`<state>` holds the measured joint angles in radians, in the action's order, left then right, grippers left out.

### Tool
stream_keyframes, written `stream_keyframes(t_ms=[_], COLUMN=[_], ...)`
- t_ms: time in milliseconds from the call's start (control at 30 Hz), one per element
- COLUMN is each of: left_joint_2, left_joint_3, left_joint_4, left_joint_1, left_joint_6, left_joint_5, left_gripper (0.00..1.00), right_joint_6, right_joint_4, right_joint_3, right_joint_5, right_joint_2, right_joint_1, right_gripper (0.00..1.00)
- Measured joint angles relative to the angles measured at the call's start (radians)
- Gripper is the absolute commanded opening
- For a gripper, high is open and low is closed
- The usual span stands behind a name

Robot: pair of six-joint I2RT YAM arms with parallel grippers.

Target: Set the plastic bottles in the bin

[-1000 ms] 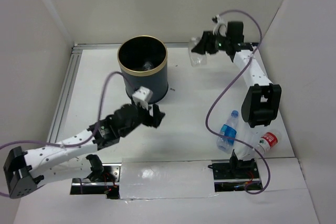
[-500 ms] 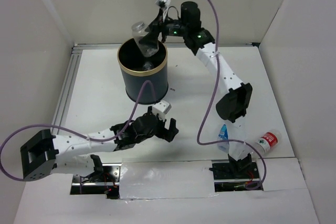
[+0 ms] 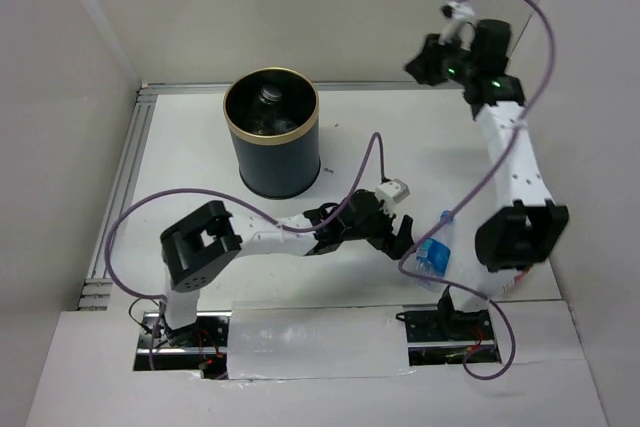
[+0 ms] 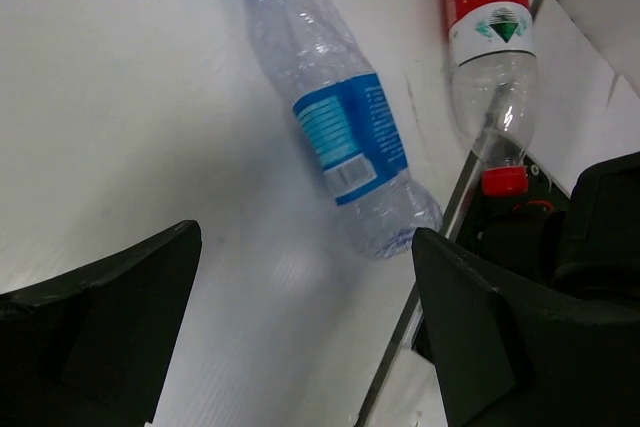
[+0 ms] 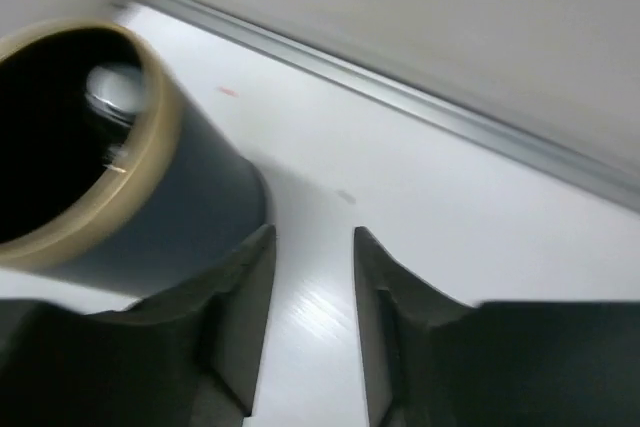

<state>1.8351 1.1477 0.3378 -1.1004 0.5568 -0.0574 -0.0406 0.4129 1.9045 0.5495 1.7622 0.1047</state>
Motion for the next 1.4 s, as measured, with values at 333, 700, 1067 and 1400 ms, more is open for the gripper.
stream_keyframes(t_ms=[333, 700, 1067, 1400], left_joint_2=[0.317, 0.488, 0.245, -0.309], left_joint_3=[0.348, 0.528, 0.337, 0.286], left_joint_4=[-0.008, -0.142, -0.238, -0.273], left_joint_1=[-0.019, -0.081, -0.028, 0.343], left_joint_6=[0.043, 0.072, 0.021, -0.132], left_joint_5=[-0.151, -0.11, 0.028, 0.186], left_gripper=[0.99, 0.17, 0.0, 0.0], right_joint_6=[-0.078, -0.149, -0.227, -0.506], right_joint_4=[0.138, 0.246, 0.245, 0.288], right_joint_3=[-0.699, -0.819, -0.774, -0.698], right_joint_5=[-0.005, -0.011, 0.005, 0.15], right_joint_2=[-0.514, -0.694, -0.709, -0.708], right_joint_1=[-0.398, -0.536, -0.554, -0.557], right_gripper=[0.77, 0.59, 0.0, 0.62])
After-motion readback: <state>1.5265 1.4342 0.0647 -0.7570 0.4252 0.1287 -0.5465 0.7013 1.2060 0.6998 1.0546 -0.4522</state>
